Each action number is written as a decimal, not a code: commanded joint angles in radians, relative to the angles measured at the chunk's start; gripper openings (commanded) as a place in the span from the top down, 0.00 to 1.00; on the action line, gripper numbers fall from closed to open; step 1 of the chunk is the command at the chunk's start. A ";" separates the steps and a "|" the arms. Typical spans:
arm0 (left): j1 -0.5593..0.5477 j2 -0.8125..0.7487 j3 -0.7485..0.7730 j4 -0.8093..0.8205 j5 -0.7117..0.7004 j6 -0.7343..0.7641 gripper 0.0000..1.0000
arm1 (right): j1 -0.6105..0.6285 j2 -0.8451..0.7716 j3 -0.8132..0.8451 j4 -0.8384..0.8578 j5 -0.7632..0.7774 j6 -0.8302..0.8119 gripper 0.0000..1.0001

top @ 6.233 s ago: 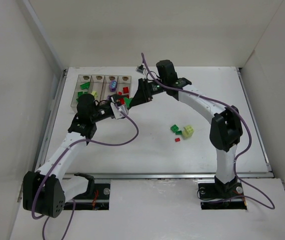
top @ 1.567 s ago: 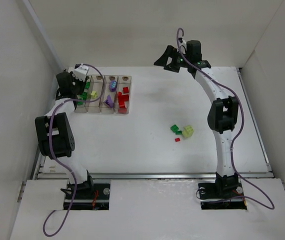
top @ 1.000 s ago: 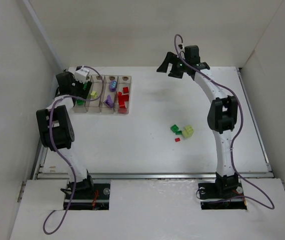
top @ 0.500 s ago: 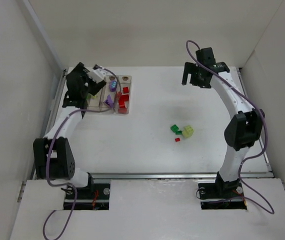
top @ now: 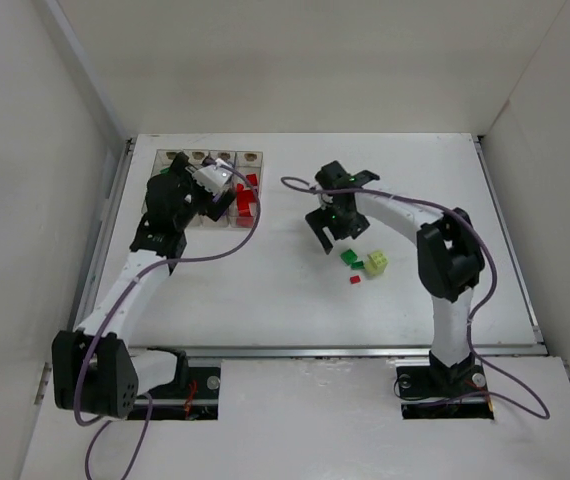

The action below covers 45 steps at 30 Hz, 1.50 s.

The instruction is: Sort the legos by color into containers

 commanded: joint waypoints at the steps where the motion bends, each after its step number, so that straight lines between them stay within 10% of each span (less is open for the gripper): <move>1: -0.002 -0.103 -0.036 -0.071 0.049 -0.075 0.00 | 0.017 0.057 0.042 0.017 0.025 -0.067 0.11; 10: -0.002 -0.277 -0.137 -0.094 0.026 -0.114 0.00 | 0.017 0.088 0.051 -0.029 0.207 0.020 0.19; 17: -0.002 -0.309 -0.147 -0.094 0.035 -0.117 0.00 | 0.017 0.098 0.042 -0.032 0.071 0.008 0.43; 23: -0.002 -0.309 -0.156 -0.082 0.044 -0.106 0.00 | 0.017 0.074 0.022 -0.051 0.052 0.052 0.12; 28: -0.002 -0.309 -0.165 -0.062 0.055 -0.106 0.00 | 0.017 0.063 0.004 -0.071 0.123 0.135 0.10; 42: -0.002 -0.327 -0.193 -0.052 0.045 -0.106 0.00 | -0.001 0.054 -0.025 -0.114 0.089 0.204 0.39; 45: -0.002 -0.327 -0.193 -0.052 0.055 -0.106 0.00 | -0.010 0.045 -0.012 -0.114 0.069 0.204 0.65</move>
